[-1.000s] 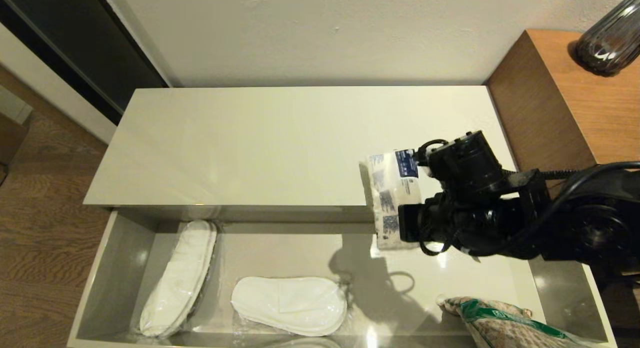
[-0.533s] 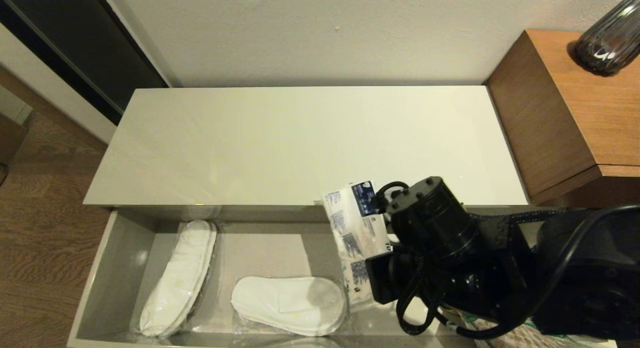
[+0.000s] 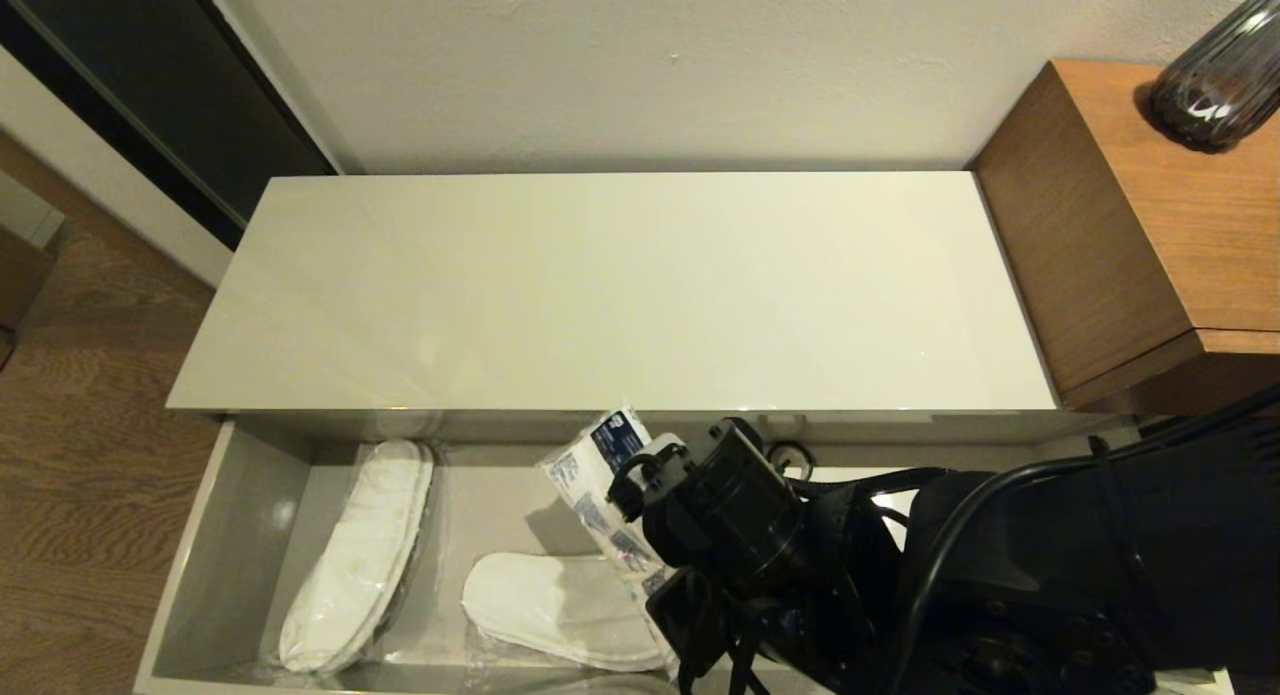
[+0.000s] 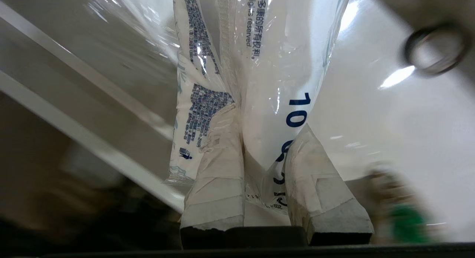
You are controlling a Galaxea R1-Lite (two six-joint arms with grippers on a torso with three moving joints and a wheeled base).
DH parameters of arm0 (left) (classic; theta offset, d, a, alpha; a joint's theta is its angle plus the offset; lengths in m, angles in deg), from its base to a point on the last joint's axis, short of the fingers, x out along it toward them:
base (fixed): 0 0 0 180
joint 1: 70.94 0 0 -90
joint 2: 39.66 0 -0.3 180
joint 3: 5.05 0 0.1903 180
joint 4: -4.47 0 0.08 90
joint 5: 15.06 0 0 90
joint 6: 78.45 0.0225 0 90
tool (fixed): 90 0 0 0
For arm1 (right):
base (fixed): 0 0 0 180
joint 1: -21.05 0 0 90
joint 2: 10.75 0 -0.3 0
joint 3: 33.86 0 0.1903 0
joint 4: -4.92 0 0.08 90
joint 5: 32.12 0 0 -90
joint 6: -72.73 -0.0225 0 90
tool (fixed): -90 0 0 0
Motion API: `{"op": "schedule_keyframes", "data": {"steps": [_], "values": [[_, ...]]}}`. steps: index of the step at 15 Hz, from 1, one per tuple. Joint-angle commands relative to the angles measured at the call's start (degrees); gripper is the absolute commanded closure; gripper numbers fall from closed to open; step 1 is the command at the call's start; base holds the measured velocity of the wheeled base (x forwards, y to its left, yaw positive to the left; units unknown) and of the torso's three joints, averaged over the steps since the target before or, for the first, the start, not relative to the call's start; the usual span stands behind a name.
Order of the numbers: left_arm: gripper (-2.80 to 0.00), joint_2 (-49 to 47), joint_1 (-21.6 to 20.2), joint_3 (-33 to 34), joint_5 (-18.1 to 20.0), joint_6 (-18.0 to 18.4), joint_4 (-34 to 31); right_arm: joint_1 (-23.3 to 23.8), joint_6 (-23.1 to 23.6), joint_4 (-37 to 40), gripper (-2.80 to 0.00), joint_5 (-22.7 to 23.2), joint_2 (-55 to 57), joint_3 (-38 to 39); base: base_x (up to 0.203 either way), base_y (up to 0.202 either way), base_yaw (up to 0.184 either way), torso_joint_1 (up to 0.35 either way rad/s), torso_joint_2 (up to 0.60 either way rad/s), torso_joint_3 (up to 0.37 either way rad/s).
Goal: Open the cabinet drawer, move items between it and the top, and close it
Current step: Put the tissue in the drawer
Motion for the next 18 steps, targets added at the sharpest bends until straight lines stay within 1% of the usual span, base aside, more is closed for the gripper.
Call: {"op": "schedule_keyframes", "data": {"steps": [1, 2, 5, 7, 8, 11, 14, 18], "values": [[0.0, -0.1, 0.0, 0.0, 0.0, 0.0, 0.0, 0.0, 7.2, -0.3, 0.0, -2.2, 1.1, -0.5, 0.0, 0.0, 0.0, 0.0, 0.0, 0.0], [0.0, -0.1, 0.0, 0.0, 0.0, 0.0, 0.0, 0.1, 10.7, -0.5, 0.0, -2.6, 1.4, -0.8, 0.0, 0.0, 0.0, 0.0, 0.0, 0.0], [0.0, -0.1, 0.0, 0.0, 0.0, 0.0, 0.0, 1.1, 17.3, -0.6, 0.0, -3.9, 5.6, -2.4, 0.0, 0.0, 0.0, 0.0, 0.0, 0.0], [0.0, -0.1, 0.0, 0.0, 0.0, 0.0, 0.0, 2.3, 21.1, -1.7, 0.0, -6.6, 9.0, -5.5, 0.0, 0.0, 0.0, 0.0, 0.0, 0.0], [0.0, -0.1, 0.0, 0.0, 0.0, 0.0, 0.0, 2.7, 22.2, -2.9, 0.0, -7.1, 10.1, -6.6, 0.0, 0.0, 0.0, 0.0, 0.0, 0.0], [0.0, -0.1, 0.0, 0.0, 0.0, 0.0, 0.0, 2.7, 23.9, -5.4, 0.0, -7.5, 11.5, -7.0, 0.0, 0.0, 0.0, 0.0, 0.0, 0.0], [0.0, -0.1, 0.0, 0.0, 0.0, 0.0, 0.0, 2.9, 23.9, -9.3, 0.0, -7.7, 12.5, -7.1, 0.0, 0.0, 0.0, 0.0, 0.0, 0.0], [0.0, -0.1, 0.0, 0.0, 0.0, 0.0, 0.0, 3.5, 23.3, -9.3, 0.0, -8.3, 9.5, -5.6, 0.0, 0.0, 0.0, 0.0, 0.0, 0.0]]}}
